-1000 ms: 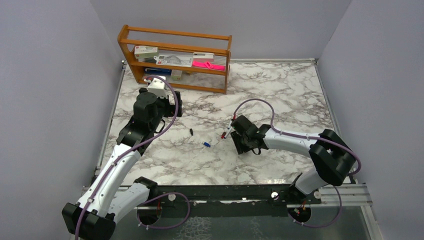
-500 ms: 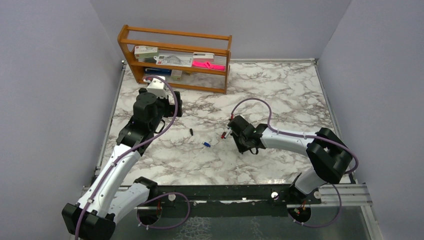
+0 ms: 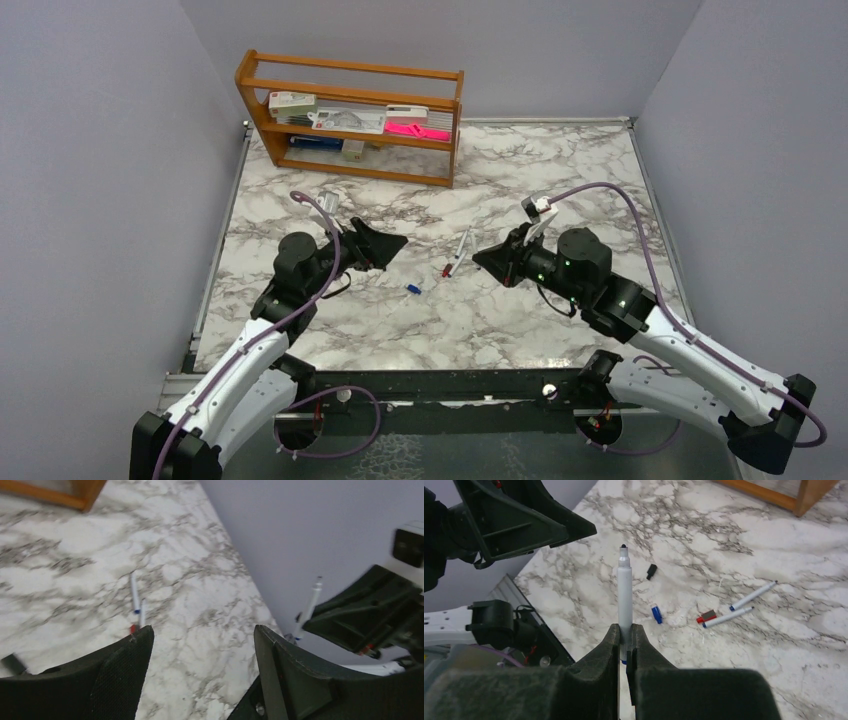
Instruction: Insert the pens into the pen caps
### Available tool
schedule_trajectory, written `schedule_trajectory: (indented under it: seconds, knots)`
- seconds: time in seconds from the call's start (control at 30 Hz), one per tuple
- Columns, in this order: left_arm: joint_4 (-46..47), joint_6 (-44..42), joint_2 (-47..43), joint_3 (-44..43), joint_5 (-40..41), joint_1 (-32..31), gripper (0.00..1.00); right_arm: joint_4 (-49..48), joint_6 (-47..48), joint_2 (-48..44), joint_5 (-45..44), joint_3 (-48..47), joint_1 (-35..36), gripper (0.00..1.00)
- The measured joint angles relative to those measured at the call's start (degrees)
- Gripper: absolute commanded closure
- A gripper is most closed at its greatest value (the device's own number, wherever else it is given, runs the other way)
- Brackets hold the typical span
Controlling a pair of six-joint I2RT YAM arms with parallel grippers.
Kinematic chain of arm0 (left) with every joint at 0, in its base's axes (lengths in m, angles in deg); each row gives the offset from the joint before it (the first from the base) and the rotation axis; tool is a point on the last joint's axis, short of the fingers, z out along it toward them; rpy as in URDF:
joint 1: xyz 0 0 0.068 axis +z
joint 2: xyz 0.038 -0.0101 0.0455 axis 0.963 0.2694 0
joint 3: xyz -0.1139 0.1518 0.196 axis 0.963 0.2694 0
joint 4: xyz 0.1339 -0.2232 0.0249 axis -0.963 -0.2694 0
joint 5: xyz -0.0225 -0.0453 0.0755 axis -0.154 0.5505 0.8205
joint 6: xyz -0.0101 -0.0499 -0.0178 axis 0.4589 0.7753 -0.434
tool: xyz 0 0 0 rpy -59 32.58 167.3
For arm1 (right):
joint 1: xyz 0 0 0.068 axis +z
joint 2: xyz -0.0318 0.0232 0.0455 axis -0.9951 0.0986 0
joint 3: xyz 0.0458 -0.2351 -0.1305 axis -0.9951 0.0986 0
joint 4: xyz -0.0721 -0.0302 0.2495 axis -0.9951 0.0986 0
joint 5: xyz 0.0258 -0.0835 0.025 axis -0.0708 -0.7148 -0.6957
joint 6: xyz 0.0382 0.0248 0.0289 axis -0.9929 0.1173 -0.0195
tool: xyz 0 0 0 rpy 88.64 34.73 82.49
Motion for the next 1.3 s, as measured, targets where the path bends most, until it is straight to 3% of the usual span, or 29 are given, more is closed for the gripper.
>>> schedule_trajectory:
  seconds: [0.13, 0.3, 0.53, 0.97, 1.3]
  knots:
    - [6.47, 2.80, -5.16, -0.17, -3.13, -2.38, 0.33, -3.26, -0.35, -0.81, 4.24, -0.07, 0.00, 0.98]
    - [13.00, 3.82, -6.34, -0.44, -8.09, -3.13, 0.34, -8.48, -1.75, 0.11, 10.45, 0.76, 0.00, 0.98]
    - [14.88, 3.34, -5.60, -0.55, -13.68, -3.93, 0.34, -15.41, -3.61, 3.48, 16.79, 0.28, 0.00, 0.98]
    - [16.50, 0.57, -0.42, -4.46, -14.05, -5.18, 0.35, -19.93, -4.28, 10.73, 22.67, -3.63, 0.00, 0.98]
    - [19.32, -0.50, 4.20, -5.77, -14.03, -7.34, 0.43, -20.55, -3.98, 13.75, 23.65, -5.88, 0.00, 0.98]
